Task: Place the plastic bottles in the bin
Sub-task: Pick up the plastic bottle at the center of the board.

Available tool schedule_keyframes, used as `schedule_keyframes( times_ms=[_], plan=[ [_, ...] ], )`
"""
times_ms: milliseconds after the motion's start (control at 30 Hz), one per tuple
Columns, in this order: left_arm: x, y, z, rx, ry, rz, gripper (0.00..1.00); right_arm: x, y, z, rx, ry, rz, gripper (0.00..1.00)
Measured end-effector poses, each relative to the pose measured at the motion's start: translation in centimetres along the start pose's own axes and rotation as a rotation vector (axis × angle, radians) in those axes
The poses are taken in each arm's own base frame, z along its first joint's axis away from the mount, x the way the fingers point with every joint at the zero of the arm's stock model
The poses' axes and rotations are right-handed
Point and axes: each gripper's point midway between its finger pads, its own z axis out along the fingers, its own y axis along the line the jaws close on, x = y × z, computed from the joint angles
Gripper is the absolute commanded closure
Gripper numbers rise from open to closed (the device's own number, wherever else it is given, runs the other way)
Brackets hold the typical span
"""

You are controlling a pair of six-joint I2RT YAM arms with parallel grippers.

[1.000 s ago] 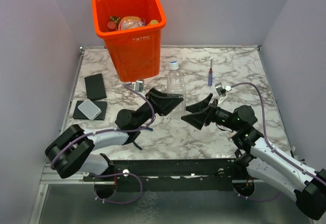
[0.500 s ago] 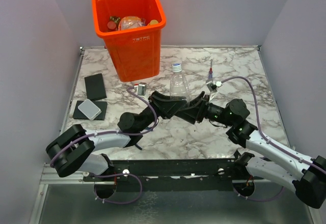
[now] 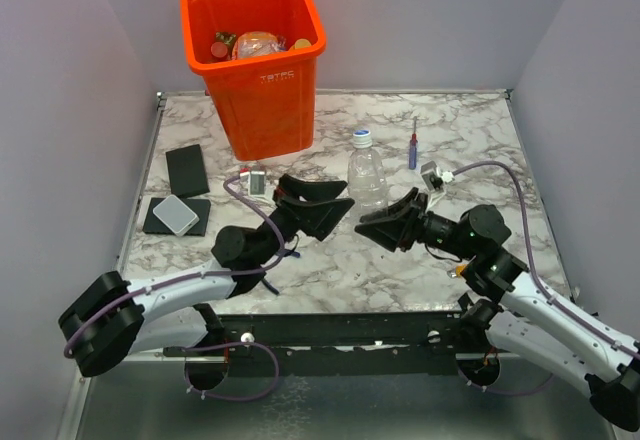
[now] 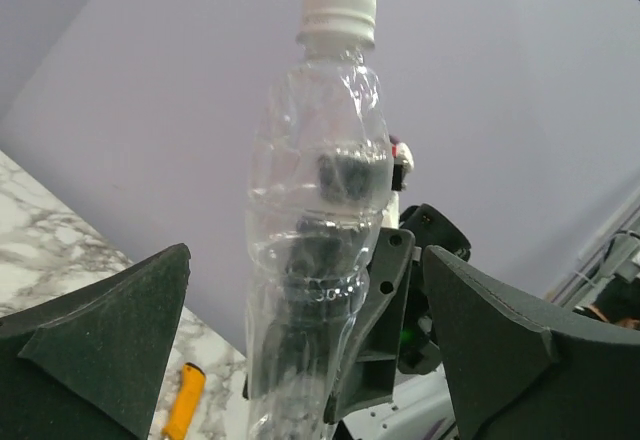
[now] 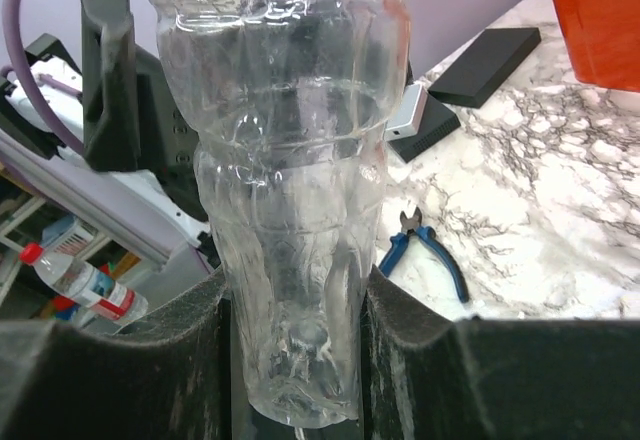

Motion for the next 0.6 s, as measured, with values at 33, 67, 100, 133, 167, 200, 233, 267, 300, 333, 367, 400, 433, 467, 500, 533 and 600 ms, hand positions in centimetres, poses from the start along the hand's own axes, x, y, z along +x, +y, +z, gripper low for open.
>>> schedule_keyframes(
  times_ms=[33,67,100,133,167,200,233,267,300,333,367,400,433,467,500,533,600],
  plan=[
    [-0.5,0.0,-0.1,-0.015,-0.009,0.022,0.01,0.0,0.1,-0.3,0.005,0.005,-0.015,0.76],
    [-0.8,-0.1,-0.3,-0.023,-0.015,0.036,0.01,0.1,0.1,-0.7,0.013,0.011,-0.030,0.76],
    [-1.5,-0.2,-0.4,-0.040,-0.028,0.064,0.01,0.1,0.0,-1.0,0.024,0.020,-0.047,0.76],
    [-1.9,-0.2,-0.5,-0.059,-0.037,0.085,0.01,0.2,-0.1,-1.3,0.040,0.030,-0.064,0.77],
    [-2.5,-0.1,-0.6,-0.088,-0.046,0.113,0.01,0.2,-0.2,-1.6,0.056,0.039,-0.082,0.77],
    [-3.1,0.1,-0.6,-0.115,-0.056,0.137,0.01,0.2,-0.4,-2.0,0.079,0.048,-0.097,0.77],
    [-3.8,-0.1,-0.3,-0.131,-0.066,0.158,0.01,0.2,-0.6,-2.3,0.099,0.058,-0.112,0.77],
    [-4.3,-0.1,0.0,-0.151,-0.071,0.182,0.01,0.1,-0.8,-2.6,0.118,0.062,-0.128,0.77],
    [-4.9,-0.2,0.6,-0.171,-0.070,0.212,0.01,0.1,-1.0,-3.0,0.138,0.068,-0.143,0.77],
    [-5.4,-0.6,1.2,-0.176,-0.067,0.232,0.01,0.1,-1.2,-3.3,0.158,0.073,-0.155,0.77],
    [-5.7,-0.8,1.9,-0.186,-0.057,0.251,0.01,0.1,-1.5,-3.6,0.178,0.078,-0.164,0.77],
    [-5.9,-1.0,2.4,-0.191,-0.050,0.264,0.01,0.2,-1.8,-3.8,0.197,0.080,-0.174,0.77],
    [-6.1,-1.1,3.5,-0.204,-0.030,0.278,0.01,0.1,-2.1,-4.0,0.216,0.079,-0.182,0.77],
    [-6.2,-1.3,4.3,-0.207,-0.016,0.287,0.01,0.1,-2.5,-4.3,0.237,0.078,-0.190,0.77],
    [-6.0,-1.3,4.6,-0.208,0.001,0.294,0.01,0.1,-2.8,-4.4,0.256,0.077,-0.196,0.77],
    [-5.8,-1.3,5.7,-0.218,0.032,0.297,0.01,0.1,-3.1,-4.5,0.275,0.077,-0.200,0.77],
    [-4.6,-0.8,6.6,-0.228,0.097,0.299,0.03,-0.1,-3.7,-4.7,0.306,0.070,-0.214,0.77]
  ],
)
